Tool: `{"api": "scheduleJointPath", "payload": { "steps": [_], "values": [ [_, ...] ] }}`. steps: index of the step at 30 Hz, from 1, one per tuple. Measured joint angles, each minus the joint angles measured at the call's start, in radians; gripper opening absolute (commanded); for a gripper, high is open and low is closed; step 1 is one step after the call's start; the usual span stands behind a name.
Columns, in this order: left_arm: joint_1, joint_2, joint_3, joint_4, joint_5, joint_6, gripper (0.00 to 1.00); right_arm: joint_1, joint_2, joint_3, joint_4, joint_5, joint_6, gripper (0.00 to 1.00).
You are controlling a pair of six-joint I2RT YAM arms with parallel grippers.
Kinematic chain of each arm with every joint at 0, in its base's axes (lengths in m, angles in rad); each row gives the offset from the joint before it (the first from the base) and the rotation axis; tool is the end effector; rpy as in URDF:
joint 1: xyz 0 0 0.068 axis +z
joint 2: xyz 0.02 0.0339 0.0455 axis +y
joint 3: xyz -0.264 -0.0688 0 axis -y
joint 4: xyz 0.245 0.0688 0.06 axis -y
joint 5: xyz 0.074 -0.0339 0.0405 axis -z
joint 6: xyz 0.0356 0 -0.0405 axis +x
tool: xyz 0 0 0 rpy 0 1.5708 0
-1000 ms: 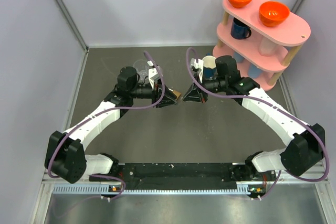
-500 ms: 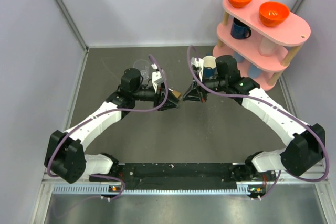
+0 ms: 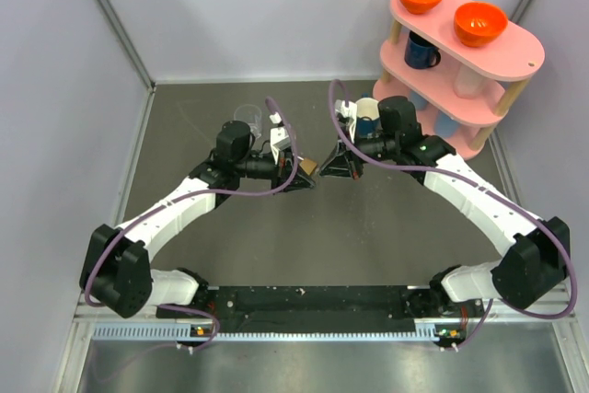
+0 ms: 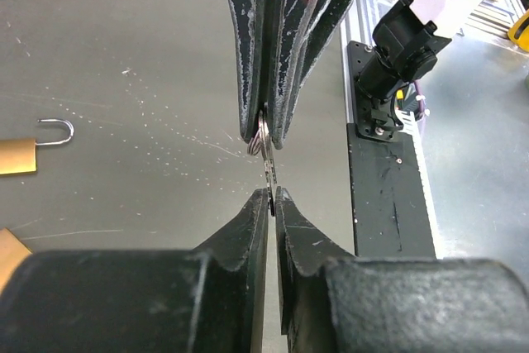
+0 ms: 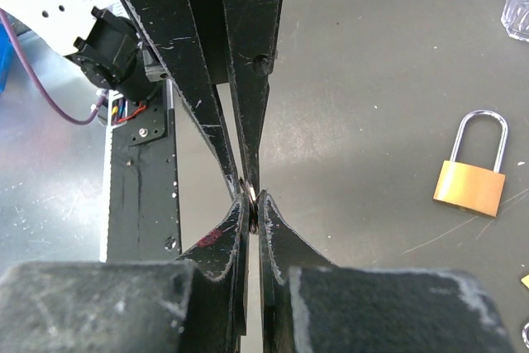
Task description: Unlock with the key
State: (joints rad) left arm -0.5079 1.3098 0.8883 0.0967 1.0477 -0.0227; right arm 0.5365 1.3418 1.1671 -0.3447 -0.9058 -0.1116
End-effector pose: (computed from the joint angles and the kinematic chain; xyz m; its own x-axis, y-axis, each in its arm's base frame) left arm 0.2357 -0.1665 0.2938 -0.3006 0.1543 -0.9412 0.9537 0.0407 -0.2979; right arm 0.2393 0.1749 0.3395 -0.3235 -0.2723 -0.9062 -0.9445 0.1518 0.2915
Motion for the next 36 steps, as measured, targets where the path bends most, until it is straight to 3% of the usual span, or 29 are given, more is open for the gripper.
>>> {"api": "scheduleJointPath", "payload": {
  "steps": [6,15,28,29,33,36],
  "values": [
    [0.000,0.000,0.000,0.000,-0.003,-0.002,0.00,0.000,0.000,0.000,0.000,0.000,0.000,0.00],
    [0.001,-0.010,0.000,-0.010,-0.008,0.011,0.00,0.000,-0.005,0.000,-0.006,0.002,-0.022,0.00],
    [0.001,-0.038,0.036,-0.103,-0.013,0.098,0.00,0.007,-0.035,0.000,-0.081,0.022,-0.174,0.01],
    [0.001,-0.038,0.037,-0.106,-0.013,0.100,0.00,0.007,-0.035,0.000,-0.085,0.022,-0.179,0.03],
    [0.001,-0.038,0.040,-0.111,-0.014,0.101,0.00,0.007,-0.035,0.000,-0.094,0.020,-0.191,0.27],
    [0.001,-0.038,0.040,-0.115,-0.013,0.101,0.00,0.006,-0.035,0.000,-0.101,0.021,-0.200,0.35]
  ]
}}
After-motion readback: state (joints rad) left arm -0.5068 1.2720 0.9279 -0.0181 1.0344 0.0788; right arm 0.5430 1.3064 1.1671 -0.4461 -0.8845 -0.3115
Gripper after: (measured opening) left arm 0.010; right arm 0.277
